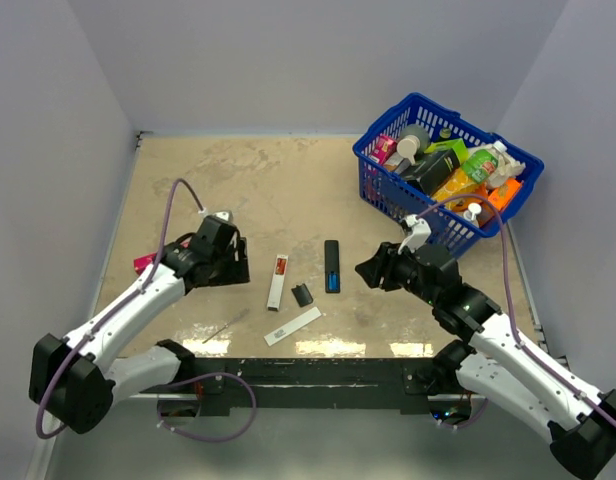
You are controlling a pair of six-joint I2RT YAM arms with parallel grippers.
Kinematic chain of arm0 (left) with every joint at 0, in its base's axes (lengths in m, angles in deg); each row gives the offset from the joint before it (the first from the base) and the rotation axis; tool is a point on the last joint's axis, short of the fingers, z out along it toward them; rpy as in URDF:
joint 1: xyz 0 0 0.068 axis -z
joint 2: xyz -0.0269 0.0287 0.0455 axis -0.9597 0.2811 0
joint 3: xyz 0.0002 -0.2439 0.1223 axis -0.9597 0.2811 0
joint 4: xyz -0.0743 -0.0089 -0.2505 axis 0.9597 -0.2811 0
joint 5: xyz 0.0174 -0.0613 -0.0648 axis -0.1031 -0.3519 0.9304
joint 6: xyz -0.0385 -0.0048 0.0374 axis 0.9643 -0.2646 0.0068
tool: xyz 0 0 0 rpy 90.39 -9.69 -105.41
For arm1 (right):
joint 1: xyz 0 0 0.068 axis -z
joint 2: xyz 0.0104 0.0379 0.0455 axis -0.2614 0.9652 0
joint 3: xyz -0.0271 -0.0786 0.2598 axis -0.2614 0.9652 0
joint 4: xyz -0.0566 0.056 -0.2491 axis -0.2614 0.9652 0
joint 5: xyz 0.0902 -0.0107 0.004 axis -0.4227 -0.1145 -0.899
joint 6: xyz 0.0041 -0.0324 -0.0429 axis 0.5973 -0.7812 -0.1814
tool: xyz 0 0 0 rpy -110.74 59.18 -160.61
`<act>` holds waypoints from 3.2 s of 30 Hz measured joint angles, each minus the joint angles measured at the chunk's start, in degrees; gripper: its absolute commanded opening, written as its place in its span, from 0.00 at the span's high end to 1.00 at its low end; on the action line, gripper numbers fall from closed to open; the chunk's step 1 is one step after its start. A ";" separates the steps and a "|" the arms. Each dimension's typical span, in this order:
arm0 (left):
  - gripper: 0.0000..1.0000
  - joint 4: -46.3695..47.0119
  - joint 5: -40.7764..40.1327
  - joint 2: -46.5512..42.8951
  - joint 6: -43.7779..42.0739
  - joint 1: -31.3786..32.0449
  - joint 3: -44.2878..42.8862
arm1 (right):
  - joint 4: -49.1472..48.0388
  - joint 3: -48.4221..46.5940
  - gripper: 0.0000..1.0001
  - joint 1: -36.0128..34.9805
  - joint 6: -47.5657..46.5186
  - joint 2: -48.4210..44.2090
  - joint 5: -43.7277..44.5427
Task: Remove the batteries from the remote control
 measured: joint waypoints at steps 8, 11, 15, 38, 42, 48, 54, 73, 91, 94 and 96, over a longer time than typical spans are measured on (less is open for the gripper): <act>0.33 -0.46 8.55 -6.60 10.03 -8.50 2.29 | 0.02 -0.11 0.50 0.00 0.04 0.87 -0.02; 0.36 -1.16 9.35 -9.35 19.76 -8.68 7.21 | 0.02 -0.15 0.50 0.00 0.09 0.37 -0.02; 0.37 -2.99 10.43 -11.41 31.58 -8.76 12.20 | 0.02 -0.15 0.50 0.00 0.28 -0.83 -0.02; 0.42 -7.04 6.34 -10.97 69.85 -8.74 18.99 | 2.01 -0.15 0.50 0.00 0.48 -2.71 -0.09; 0.43 -5.88 7.52 -6.86 70.49 -8.74 19.08 | 2.12 -0.15 0.50 0.00 0.55 -2.71 -0.11; 0.51 -3.89 8.85 -3.37 71.38 -8.63 19.96 | 2.45 -0.15 0.50 0.00 0.55 -2.73 -0.11; 0.67 -3.61 9.68 -2.93 72.52 -7.87 20.28 | 2.34 -0.15 0.50 0.00 0.63 -2.69 -0.37; 1.00 -7.32 9.77 -9.66 63.76 -6.16 14.01 | -18.95 5.99 0.51 -3.08 -3.80 0.94 -9.33; 1.00 4.20 9.20 -16.81 52.65 6.29 5.73 | -42.88 -0.59 0.43 -25.20 -1.09 29.83 -0.63; 1.00 6.71 9.90 -17.55 52.50 6.32 6.62 | -44.52 -1.42 0.45 -26.82 0.50 33.55 1.14; 1.00 7.96 10.38 -17.90 52.24 6.34 7.26 | -45.07 -1.68 0.46 -27.41 1.36 34.77 2.05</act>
